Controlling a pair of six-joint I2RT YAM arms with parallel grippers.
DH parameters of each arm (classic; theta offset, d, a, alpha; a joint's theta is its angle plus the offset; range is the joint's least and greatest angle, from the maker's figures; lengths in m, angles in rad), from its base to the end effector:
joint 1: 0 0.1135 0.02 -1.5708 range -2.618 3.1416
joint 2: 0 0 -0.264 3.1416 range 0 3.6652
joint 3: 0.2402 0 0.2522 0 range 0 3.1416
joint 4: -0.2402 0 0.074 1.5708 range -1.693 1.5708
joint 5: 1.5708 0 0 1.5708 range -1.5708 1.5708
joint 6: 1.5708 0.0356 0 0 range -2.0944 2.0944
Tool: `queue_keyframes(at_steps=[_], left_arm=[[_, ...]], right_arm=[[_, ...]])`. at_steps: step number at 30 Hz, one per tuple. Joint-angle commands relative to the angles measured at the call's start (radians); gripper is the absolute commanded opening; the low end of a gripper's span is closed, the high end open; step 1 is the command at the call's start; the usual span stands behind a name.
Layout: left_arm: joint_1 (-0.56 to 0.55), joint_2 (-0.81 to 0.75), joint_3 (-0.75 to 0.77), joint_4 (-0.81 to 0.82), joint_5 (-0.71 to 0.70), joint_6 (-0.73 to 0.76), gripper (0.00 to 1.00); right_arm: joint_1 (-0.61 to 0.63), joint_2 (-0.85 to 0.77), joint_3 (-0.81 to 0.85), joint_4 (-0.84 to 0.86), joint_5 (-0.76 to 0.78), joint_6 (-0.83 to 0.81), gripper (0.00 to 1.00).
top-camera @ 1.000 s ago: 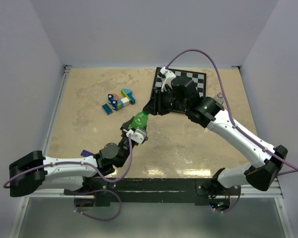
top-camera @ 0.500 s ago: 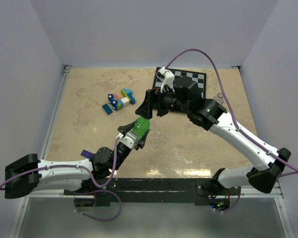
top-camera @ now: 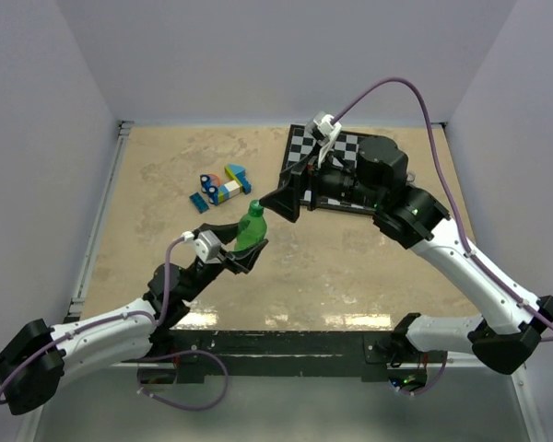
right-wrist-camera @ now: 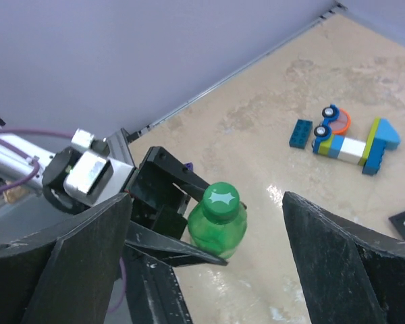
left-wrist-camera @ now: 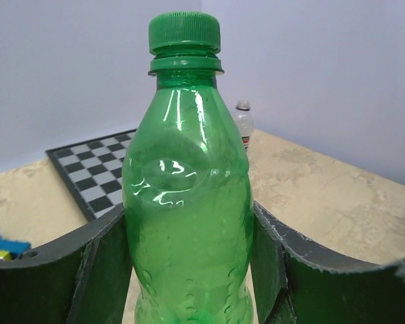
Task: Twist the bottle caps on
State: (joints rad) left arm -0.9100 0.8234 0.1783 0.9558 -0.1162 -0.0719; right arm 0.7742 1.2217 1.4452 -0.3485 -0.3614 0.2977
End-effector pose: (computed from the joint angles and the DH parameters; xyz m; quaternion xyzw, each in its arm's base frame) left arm 0.1116 -0.1368 0.2412 0.1965 0.5564 -0.3501 0.7275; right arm 0.1783 0.1920 0.4610 -0.2896 0.6888 0.4482 0.4907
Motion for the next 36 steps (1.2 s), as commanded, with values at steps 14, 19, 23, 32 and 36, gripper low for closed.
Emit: queue_keyframes(at_steps=[14, 19, 23, 32, 36], left_arm=[[0.214, 0.132, 0.214, 0.21, 0.687, -0.39, 0.0], [0.214, 0.141, 0.248, 0.233, 0.708, -0.387, 0.0], [0.214, 0.135, 0.253, 0.228, 0.716, -0.371, 0.0], [0.212, 0.123, 0.239, 0.242, 0.725, -0.368, 0.0], [0.212, 0.123, 0.24, 0.256, 0.727, -0.373, 0.0]], right_arm=[[-0.101, 0.019, -0.023, 0.2, -0.589, -0.36, 0.89], [-0.108, 0.032, -0.016, 0.216, -0.692, -0.376, 0.75], [-0.11, 0.032, -0.017, 0.261, -0.708, -0.322, 0.68], [-0.108, 0.039, -0.043, 0.385, -0.76, -0.193, 0.53], [-0.108, 0.047, -0.049, 0.387, -0.761, -0.184, 0.46]])
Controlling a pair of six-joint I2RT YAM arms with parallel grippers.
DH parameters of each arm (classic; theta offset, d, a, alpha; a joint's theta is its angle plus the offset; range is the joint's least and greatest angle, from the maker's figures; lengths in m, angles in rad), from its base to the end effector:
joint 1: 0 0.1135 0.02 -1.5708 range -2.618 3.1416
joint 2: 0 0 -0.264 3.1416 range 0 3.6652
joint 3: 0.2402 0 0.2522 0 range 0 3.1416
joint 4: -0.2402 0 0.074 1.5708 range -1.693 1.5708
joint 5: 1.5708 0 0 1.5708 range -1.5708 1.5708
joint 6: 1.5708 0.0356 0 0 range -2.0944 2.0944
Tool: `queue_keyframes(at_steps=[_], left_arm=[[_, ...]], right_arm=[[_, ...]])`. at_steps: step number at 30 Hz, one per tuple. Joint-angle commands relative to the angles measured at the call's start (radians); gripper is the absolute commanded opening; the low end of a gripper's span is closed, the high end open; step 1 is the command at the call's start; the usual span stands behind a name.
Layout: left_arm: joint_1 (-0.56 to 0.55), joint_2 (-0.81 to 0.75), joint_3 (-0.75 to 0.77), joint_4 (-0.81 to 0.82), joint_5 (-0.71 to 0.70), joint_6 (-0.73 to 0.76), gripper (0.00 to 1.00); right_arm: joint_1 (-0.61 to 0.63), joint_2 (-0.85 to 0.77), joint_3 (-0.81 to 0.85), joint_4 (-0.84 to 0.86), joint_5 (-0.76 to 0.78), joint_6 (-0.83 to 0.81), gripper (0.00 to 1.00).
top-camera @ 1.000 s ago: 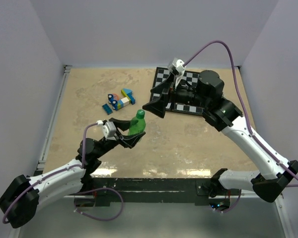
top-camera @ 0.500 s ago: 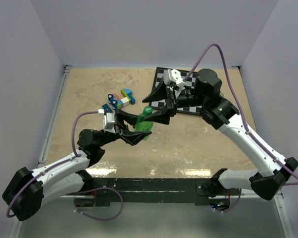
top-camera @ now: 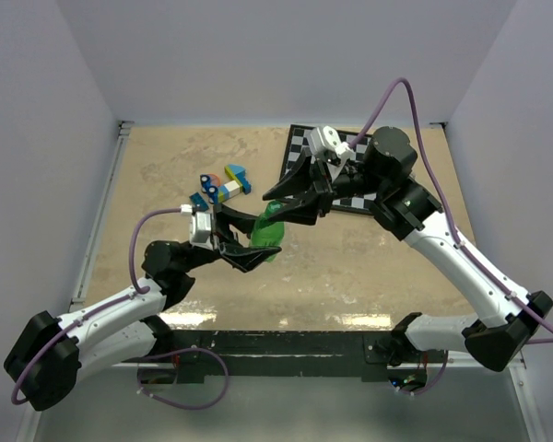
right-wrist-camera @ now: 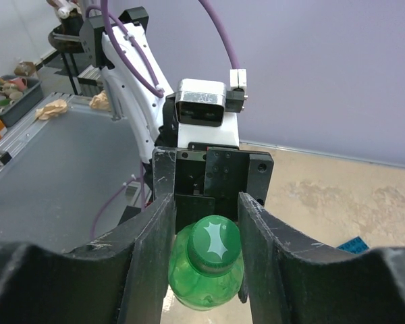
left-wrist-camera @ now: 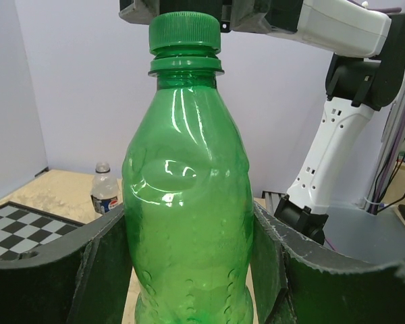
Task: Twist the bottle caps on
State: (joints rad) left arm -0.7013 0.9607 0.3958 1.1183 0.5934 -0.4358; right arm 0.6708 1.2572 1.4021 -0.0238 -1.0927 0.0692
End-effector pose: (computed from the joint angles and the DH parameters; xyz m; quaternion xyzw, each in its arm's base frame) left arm 0.1368 -0.1416 0.3038 0.3148 0.4279 -0.5697 0.6272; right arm 0.1856 0.1876 0.4703 -0.5393 0.4258 0.5525 0.4718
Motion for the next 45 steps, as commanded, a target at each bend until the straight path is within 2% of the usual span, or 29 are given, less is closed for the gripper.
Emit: queue_keyframes(at_steps=[1, 11, 15, 18, 21, 24, 28, 30, 32, 35, 38, 42, 45], left_arm=[[0.005, -0.013, 0.023, 0.097, 0.019, -0.009, 0.0], [0.003, -0.002, 0.035, 0.112, 0.032, -0.012, 0.0], [0.005, 0.0, 0.038, 0.113, 0.034, -0.009, 0.0], [0.003, 0.001, 0.04, 0.118, 0.032, -0.009, 0.0], [0.005, 0.003, 0.044, 0.123, 0.034, -0.009, 0.0], [0.003, 0.007, 0.051, 0.126, 0.032, -0.007, 0.0], [0.005, 0.015, 0.054, 0.132, 0.031, -0.007, 0.0], [0.003, 0.018, 0.054, 0.133, 0.031, -0.007, 0.0], [0.005, 0.021, 0.052, 0.135, 0.029, -0.007, 0.0], [0.005, 0.027, 0.052, 0.135, 0.029, -0.006, 0.0], [0.003, 0.03, 0.051, 0.137, 0.02, -0.004, 0.0], [-0.001, 0.013, 0.069, 0.057, -0.032, 0.054, 0.0], [-0.052, -0.031, 0.106, -0.09, -0.169, 0.196, 0.0]], right_arm=[[-0.005, 0.013, -0.008, 0.064, -0.029, 0.046, 0.46], [-0.005, 0.021, -0.015, 0.082, -0.007, 0.07, 0.47], [-0.005, 0.024, -0.014, 0.081, -0.01, 0.075, 0.34], [-0.005, 0.03, -0.011, 0.07, -0.015, 0.076, 0.32], [-0.005, 0.031, -0.012, 0.062, -0.016, 0.07, 0.36], [-0.005, 0.033, -0.012, 0.056, -0.013, 0.067, 0.49], [-0.005, 0.03, -0.009, 0.055, -0.007, 0.067, 0.5], [-0.005, 0.03, -0.005, 0.053, -0.007, 0.067, 0.44], [-0.005, 0.031, -0.003, 0.051, -0.01, 0.067, 0.32], [-0.005, 0.031, 0.003, 0.053, -0.016, 0.07, 0.3], [-0.005, 0.033, 0.008, 0.056, -0.009, 0.073, 0.03], [-0.005, 0.039, 0.009, 0.029, 0.065, 0.072, 0.0], [-0.005, 0.036, 0.011, -0.024, 0.15, 0.064, 0.0]])
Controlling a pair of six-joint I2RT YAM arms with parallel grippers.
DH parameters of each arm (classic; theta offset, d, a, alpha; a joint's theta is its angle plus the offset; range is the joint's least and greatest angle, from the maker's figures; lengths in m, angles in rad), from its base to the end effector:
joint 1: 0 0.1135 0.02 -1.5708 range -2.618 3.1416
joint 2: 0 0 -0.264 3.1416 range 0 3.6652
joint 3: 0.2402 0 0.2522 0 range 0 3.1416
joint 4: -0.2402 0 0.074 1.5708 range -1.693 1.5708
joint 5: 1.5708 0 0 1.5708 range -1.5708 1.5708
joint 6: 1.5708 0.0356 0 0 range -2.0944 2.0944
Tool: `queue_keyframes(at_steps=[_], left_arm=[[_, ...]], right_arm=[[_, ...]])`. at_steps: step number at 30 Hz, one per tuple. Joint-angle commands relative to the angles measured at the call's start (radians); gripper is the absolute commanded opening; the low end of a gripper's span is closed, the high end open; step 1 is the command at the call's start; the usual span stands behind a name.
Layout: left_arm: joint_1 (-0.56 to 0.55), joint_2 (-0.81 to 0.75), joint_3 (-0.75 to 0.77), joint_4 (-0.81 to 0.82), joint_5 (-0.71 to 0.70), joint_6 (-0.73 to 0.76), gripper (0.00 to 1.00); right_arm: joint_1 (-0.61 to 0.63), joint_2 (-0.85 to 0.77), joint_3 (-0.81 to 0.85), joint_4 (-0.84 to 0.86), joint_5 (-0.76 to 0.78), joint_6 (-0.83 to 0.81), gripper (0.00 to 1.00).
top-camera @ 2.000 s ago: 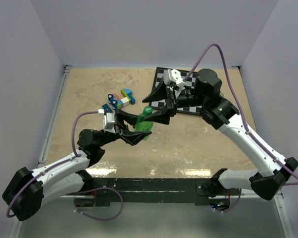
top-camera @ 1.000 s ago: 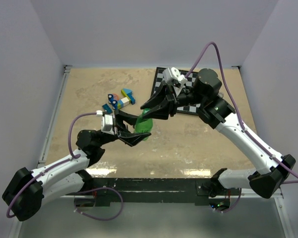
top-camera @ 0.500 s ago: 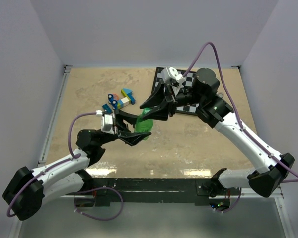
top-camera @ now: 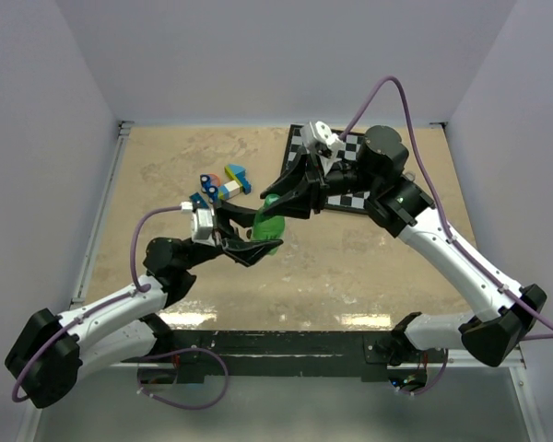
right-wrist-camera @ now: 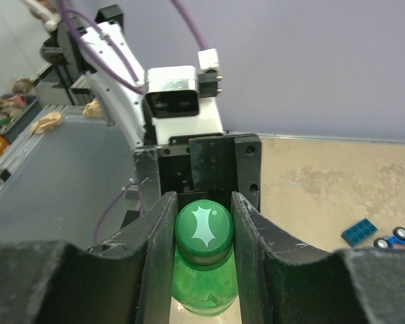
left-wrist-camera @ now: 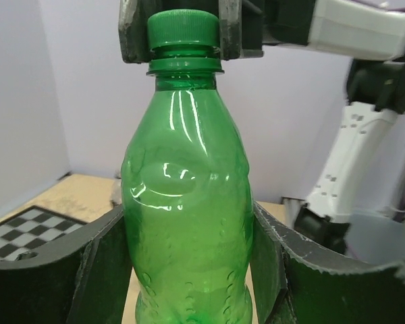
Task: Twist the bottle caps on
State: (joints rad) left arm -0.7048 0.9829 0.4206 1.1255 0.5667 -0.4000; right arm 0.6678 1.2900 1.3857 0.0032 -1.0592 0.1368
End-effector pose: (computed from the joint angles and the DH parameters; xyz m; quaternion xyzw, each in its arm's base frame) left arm 0.1406 -0.1446 0.3089 0.3124 0.4210 -0.5561 0.6450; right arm 0.1974 0.1952 0.4593 -0.5133 0.4608 0.5625 0.4558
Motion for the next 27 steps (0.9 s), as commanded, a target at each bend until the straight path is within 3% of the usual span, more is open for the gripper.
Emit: queue_keyframes(at_steps=[1, 8, 16, 19, 21, 25, 27], left_arm=[[-0.074, -0.072, 0.095, -0.154, -0.198, 0.221, 0.0], [-0.268, -0.076, 0.181, -0.29, -0.617, 0.489, 0.0], [-0.508, 0.111, 0.297, -0.115, -1.152, 0.844, 0.0], [-0.584, 0.21, 0.311, 0.072, -1.232, 1.01, 0.0], [-0.601, 0.252, 0.32, 0.115, -1.257, 1.027, 0.0], [-0.59, 0.208, 0.297, -0.007, -1.236, 0.9, 0.0], [-0.569, 0.166, 0.274, -0.1, -1.213, 0.813, 0.0]], right_arm=[[-0.001, 0.002, 0.026, -0.071, 0.163, -0.009, 0.0], [0.03, -0.011, 0.022, -0.229, 0.572, 0.004, 0.0], [0.188, 0.005, -0.01, -0.327, 1.112, 0.219, 0.0], [0.236, 0.008, -0.045, -0.309, 1.203, 0.288, 0.0], [0.249, 0.005, -0.056, -0.28, 1.206, 0.302, 0.0], [0.251, -0.046, -0.05, -0.195, 1.156, 0.282, 0.02], [0.25, -0.066, -0.027, -0.177, 1.122, 0.245, 0.16]])
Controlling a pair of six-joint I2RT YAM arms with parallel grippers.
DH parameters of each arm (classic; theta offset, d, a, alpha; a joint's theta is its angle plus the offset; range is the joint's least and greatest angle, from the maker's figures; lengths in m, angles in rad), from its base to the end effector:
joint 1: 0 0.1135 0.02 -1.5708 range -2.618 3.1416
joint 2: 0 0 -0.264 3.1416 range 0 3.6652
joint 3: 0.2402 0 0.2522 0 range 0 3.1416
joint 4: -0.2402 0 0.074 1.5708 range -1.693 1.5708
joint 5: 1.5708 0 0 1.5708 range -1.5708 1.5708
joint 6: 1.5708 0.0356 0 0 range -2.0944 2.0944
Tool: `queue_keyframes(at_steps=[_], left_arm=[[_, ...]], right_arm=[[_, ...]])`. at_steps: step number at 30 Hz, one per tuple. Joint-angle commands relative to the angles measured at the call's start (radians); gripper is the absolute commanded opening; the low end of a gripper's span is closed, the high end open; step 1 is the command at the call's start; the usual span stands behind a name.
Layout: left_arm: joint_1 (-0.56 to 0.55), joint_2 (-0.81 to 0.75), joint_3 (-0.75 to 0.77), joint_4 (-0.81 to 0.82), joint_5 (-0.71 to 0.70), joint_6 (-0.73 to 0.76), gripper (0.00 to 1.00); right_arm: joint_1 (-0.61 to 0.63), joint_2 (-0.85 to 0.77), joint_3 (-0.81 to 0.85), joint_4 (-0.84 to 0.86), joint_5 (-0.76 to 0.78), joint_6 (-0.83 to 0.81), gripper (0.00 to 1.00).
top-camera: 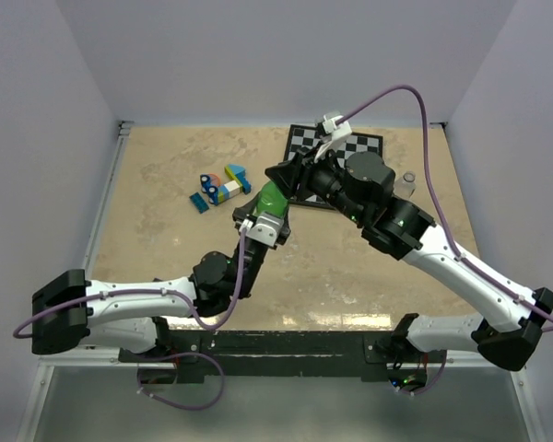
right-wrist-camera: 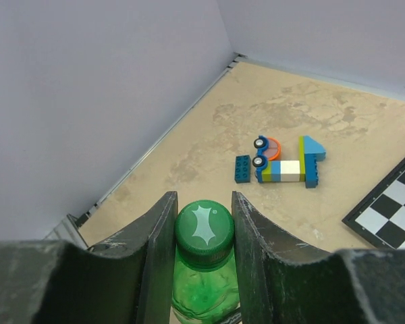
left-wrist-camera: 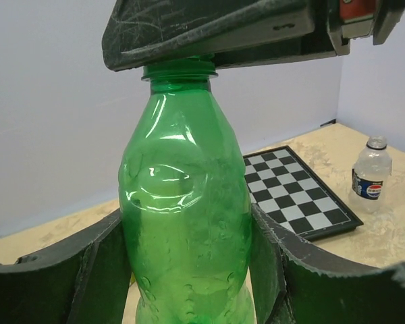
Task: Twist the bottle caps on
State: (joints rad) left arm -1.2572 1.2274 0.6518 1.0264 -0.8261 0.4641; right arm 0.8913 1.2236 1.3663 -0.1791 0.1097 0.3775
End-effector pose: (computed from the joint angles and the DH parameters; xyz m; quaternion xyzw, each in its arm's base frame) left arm 0.1044 -0.2369 0.3218 0.1472 0.5751 -0.1030 0.7981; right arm 0.1749 0.2102 0.4520 -0.1458 0.7049 0.3790 0.5816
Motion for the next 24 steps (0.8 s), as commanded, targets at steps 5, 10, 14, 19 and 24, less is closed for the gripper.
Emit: queue_keyframes(at_steps=[5, 10, 14, 19, 24], left_arm=[[0.149, -0.195, 0.002, -0.365, 0.399, -0.426, 0.0], [0.257, -0.299, -0.089, -0.431, 0.602, -0.559, 0.0], [0.389, -0.359, -0.147, -0.369, 0.902, -0.642, 0.0], [0.508, -0.358, -0.175, -0.201, 1.226, -0.741, 0.0], [0.553, -0.276, -0.155, -0.026, 1.441, -0.84, 0.0]], right_arm=[[0.017, -0.006, 0.109, -0.006, -0.128, -0.097, 0.5], [-0.078, -0.004, 0.182, 0.027, -0.388, -0.115, 0.71], [-0.218, -0.019, 0.131, 0.153, -0.698, -0.092, 0.73], [-0.288, -0.01, 0.054, 0.26, -0.959, -0.109, 0.73], [-0.293, 0.013, 0.016, 0.351, -1.129, -0.083, 0.71]])
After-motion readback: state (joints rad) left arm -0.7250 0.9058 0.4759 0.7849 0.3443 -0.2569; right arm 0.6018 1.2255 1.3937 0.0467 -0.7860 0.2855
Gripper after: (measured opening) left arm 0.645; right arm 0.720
